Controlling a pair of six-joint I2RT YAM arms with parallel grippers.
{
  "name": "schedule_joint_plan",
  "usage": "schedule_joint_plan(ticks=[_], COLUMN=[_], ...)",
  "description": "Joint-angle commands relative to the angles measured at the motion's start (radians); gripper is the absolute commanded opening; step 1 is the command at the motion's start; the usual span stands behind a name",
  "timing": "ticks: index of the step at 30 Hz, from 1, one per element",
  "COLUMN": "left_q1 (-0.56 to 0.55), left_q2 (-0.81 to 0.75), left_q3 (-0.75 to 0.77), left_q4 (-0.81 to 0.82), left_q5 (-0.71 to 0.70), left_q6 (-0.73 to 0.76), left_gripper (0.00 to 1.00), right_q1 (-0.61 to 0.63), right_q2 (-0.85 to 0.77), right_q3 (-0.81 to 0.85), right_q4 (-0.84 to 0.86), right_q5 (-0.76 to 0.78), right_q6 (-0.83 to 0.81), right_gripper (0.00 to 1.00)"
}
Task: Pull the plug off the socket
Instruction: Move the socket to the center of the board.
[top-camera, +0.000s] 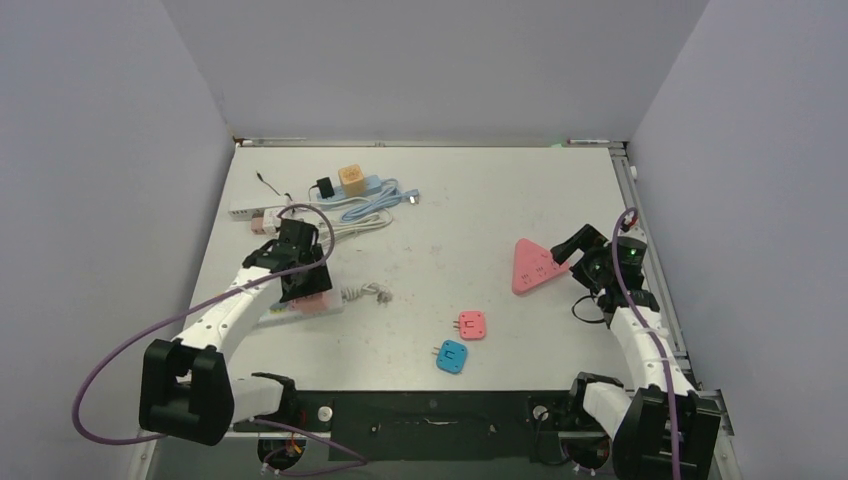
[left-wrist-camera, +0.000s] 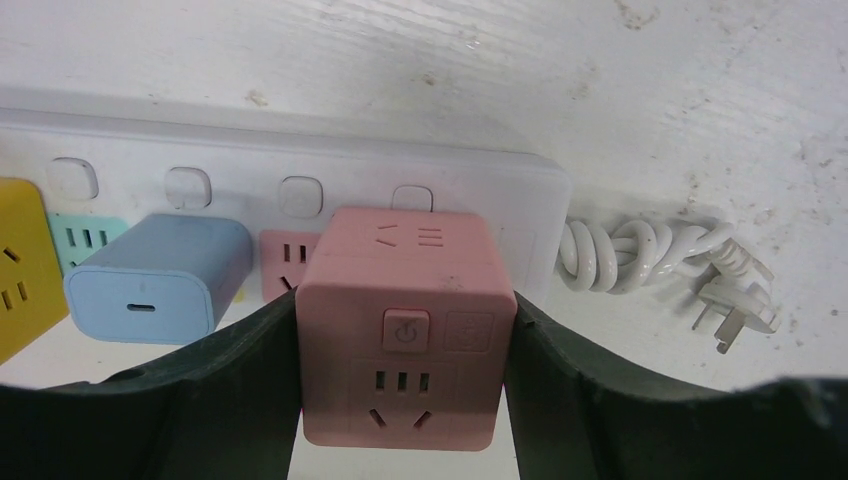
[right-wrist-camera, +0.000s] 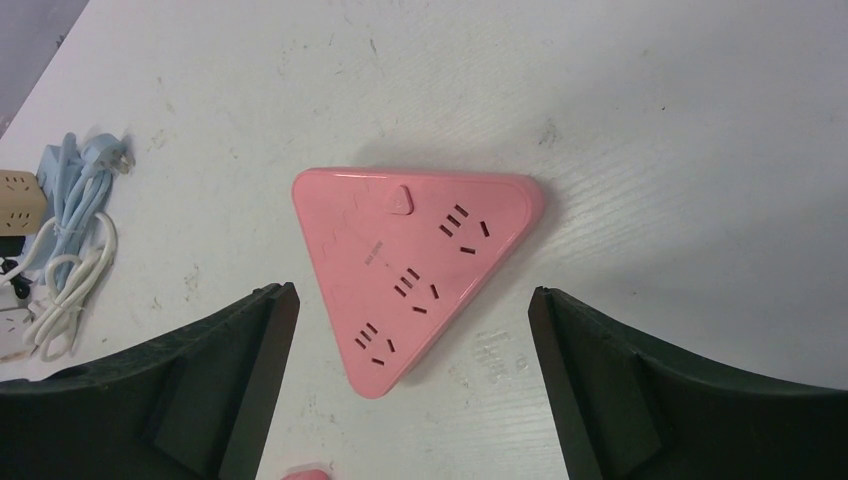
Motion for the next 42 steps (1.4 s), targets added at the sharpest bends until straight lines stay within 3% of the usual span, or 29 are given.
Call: schedule_joint_plan(ticks=[1,12,20,26,31,35,42], left_q1=[-0.111,-0.466,-0.568,-0.584,-0.582,-0.536,-0.267], left_q2=[0.008,0.224,0.424,0.471,0.369,0.23,0.076], left_q3=[0.008,0.209,0.401,0.52,0.565,0.549,0.4], left_q4=[0.076,0.242,0.307,0.297,0.183,0.096,-0.03], left_q5=[0.051,-0.013,-0.04,-0.005,-0.046,-0.062,-0.008], left_q6=[-0.127,-0.368,-0.402,-0.328,-0.193,-0.057,0.112], left_gripper=[0.58,0.57,0.6,0.79,0.97,0.96,0.96], right_q1=[-0.005,-0.005,-0.005,-0.005,-0.002,0.008,0.108], right_q2=[-0.039,-0.1,-0.148,-0.178,-0.195,-0.199,-0.209], right_q3=[0.031,0.03,0.029,0.035,0.05,0.072,0.122], right_q4=[-0.004,-0.074,-0.131,-0.16,-0.174,-0.189,-0.236], right_q5=[-0.01,0.004,0.004,0.001,-0.015,-0.04,0.048], right_q6=[-0.011,-0.046,-0.077,-0.092,-0.093,-0.089,-0.036], right_gripper=[0.9,0.9,0.9,0.9,0.9,0.9,0.9])
